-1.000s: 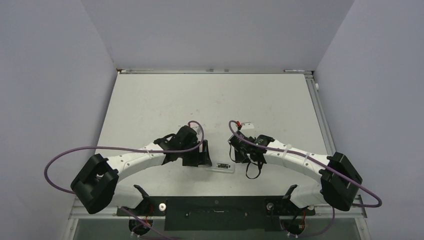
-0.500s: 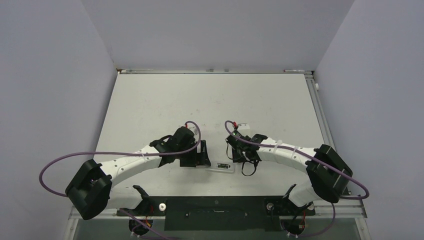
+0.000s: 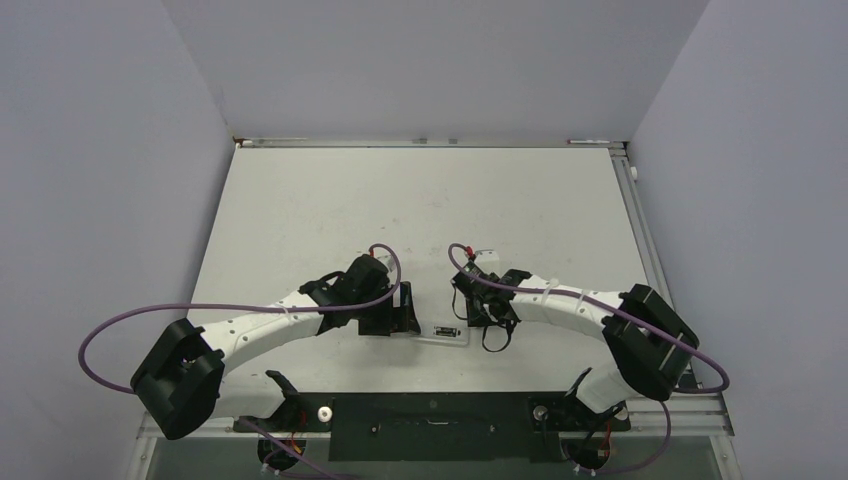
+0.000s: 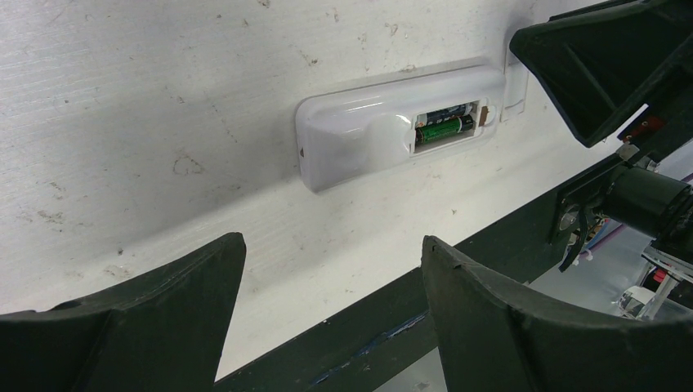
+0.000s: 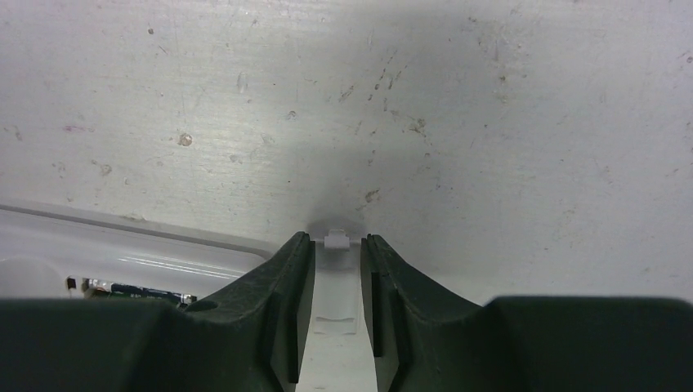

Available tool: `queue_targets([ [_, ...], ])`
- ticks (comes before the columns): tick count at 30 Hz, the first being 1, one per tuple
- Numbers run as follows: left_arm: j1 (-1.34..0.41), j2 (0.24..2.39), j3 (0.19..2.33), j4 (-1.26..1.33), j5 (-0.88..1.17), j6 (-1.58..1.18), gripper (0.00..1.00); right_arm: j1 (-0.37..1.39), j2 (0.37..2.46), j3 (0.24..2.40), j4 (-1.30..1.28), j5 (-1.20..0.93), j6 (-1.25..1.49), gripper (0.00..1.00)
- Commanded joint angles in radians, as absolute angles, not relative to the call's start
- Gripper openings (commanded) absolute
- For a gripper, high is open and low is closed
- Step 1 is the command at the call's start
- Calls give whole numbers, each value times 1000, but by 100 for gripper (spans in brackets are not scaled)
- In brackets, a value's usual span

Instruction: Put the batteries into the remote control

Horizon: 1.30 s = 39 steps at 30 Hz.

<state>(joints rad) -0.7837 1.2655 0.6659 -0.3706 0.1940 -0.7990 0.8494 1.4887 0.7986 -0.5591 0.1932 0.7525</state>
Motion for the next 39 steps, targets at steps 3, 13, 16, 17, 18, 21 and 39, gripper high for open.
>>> queue_targets([
  [3, -777, 1242, 670, -370, 191, -789, 76, 837, 1510, 789, -524, 196, 754, 27],
  [13, -774, 1244, 676, -374, 193, -784, 77, 833, 1514, 775, -514, 183, 750, 11],
  [16, -773, 1241, 674, -374, 193, -787, 77, 833, 1501, 771, -521, 188, 750, 9],
  [17, -775, 1241, 673, -373, 194, -787, 77, 833, 1495, 771, -525, 190, 750, 9],
  [18, -774, 1241, 673, -373, 195, -789, 77, 833, 1488, 772, -529, 190, 750, 9],
  [21, -773, 1239, 673, -371, 196, -791, 77, 832, 1456, 780, -541, 190, 749, 18],
  [39, -775, 1245, 659, -346, 212, -809, 77, 833, 1379, 761, -626, 70, 581, 47],
])
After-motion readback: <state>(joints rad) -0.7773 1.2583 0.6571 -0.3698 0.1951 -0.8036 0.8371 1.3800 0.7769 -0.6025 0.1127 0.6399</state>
